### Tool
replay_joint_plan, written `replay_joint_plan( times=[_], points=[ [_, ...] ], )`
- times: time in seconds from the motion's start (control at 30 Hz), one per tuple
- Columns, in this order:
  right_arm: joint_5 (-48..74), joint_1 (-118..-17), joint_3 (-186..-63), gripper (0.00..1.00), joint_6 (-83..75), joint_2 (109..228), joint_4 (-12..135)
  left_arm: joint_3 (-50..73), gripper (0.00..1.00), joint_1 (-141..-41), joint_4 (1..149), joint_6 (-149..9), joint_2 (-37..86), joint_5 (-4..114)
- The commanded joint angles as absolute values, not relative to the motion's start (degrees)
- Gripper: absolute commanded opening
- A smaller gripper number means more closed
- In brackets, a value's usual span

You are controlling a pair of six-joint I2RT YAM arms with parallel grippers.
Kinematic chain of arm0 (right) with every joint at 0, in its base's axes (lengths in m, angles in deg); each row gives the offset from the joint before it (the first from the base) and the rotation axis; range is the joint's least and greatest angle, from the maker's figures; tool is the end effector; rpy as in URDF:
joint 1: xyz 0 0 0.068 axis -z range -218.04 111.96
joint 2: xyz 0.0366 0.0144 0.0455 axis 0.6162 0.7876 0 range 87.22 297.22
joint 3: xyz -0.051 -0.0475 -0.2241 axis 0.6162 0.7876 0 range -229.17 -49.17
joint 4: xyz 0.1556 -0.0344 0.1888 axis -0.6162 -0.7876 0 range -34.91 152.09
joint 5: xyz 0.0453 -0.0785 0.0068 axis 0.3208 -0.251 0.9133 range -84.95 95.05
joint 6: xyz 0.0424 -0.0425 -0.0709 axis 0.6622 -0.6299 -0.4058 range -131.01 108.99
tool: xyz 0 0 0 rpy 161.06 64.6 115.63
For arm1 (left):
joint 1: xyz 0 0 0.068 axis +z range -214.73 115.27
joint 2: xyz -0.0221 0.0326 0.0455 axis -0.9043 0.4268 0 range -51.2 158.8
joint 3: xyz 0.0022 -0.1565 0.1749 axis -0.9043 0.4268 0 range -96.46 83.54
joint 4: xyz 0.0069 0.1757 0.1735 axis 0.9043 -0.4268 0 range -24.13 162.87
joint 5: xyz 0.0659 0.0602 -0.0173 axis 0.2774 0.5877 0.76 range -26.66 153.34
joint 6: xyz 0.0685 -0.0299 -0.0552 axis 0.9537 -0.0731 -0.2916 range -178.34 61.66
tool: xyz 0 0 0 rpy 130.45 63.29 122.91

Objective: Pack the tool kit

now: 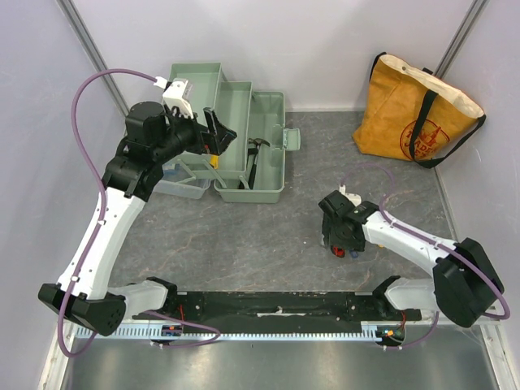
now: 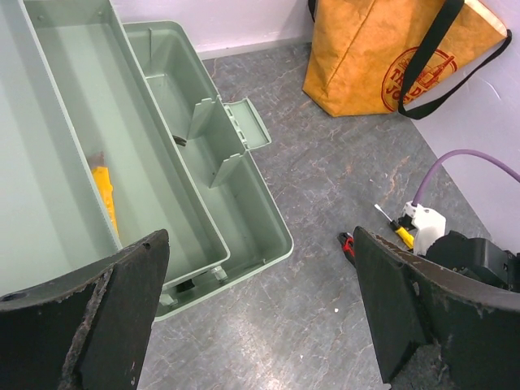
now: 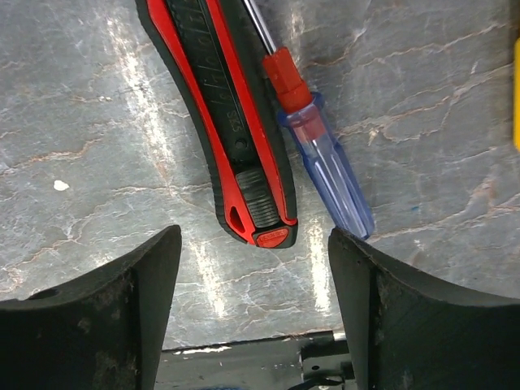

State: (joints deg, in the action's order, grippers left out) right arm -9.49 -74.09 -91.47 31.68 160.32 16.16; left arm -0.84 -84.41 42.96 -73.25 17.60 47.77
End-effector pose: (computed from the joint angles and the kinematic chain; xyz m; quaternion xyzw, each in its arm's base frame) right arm 0.1888 0.1114 0.1114 0.0717 0.9828 -0.0245 0.1684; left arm 0.2690 -0.1200 0.4039 0.1156 0.7784 -0.2828 0.5484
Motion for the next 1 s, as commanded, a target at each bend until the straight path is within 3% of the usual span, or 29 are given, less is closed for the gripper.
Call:
replay_joint_plan(
  times=[0.0,0.47,0.77,0.97],
  points=[
    [-7.0,-73.5,-88.6,0.78,34.8,160.0,21.0,-1.4,0.98,-84.3,44.8,-71.8,17.6,47.5],
    [-13.9,-72.4,-89.9,0.58,32.8,170.4,30.9,-2.1,0.98,-84.2,44.7,-71.5,17.8,48.3],
    [-13.2,-72.3,-91.4,0.10,30.8,172.2,33.1,-2.1,0.98,-84.3,44.4,-70.6,17.2,49.5],
    [-12.1,-72.4,-98.9,0.04,29.0,168.5,32.4,-2.8,0.98,-84.2,44.4,-70.4,17.3,49.9]
  ],
)
